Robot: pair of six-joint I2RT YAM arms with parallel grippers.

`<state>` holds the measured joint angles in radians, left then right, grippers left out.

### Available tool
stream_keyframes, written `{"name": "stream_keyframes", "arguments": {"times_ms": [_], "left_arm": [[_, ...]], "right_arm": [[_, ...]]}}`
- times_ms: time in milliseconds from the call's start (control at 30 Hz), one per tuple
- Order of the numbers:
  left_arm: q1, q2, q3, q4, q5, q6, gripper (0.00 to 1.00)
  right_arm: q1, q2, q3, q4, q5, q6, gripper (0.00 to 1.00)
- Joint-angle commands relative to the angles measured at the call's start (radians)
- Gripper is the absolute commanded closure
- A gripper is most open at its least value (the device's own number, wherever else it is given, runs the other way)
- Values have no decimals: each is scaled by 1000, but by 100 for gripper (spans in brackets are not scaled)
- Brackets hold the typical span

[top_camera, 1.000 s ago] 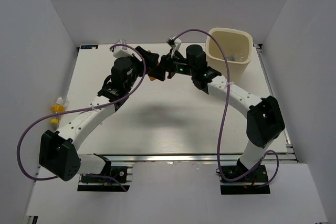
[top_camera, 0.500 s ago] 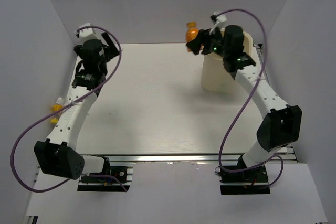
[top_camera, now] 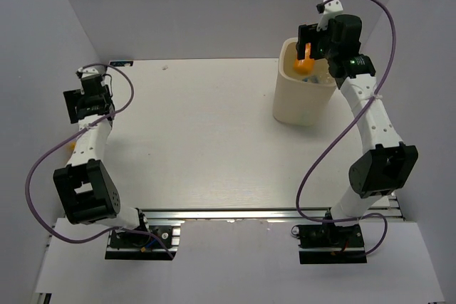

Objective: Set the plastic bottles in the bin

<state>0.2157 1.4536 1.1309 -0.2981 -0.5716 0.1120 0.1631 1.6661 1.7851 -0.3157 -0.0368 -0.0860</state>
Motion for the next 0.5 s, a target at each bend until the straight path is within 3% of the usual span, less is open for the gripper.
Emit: {"name": "stream_keyframes", "arguments": {"times_ms": [0,100,267,467], "left_arm": [[33,26,-14,37,73,147,2],[73,92,39,22,90,198,2],[151,198,75,-1,251,241,2],[172,272,69,-9,199,265,2]], "right_arm": [[3,-11,39,-59,93,-60,11],[3,-69,-10,-16,104,-60,11],[1,-193,-114,64,104,-70,11],[3,-302,-263,150,132,-52,11]]}}
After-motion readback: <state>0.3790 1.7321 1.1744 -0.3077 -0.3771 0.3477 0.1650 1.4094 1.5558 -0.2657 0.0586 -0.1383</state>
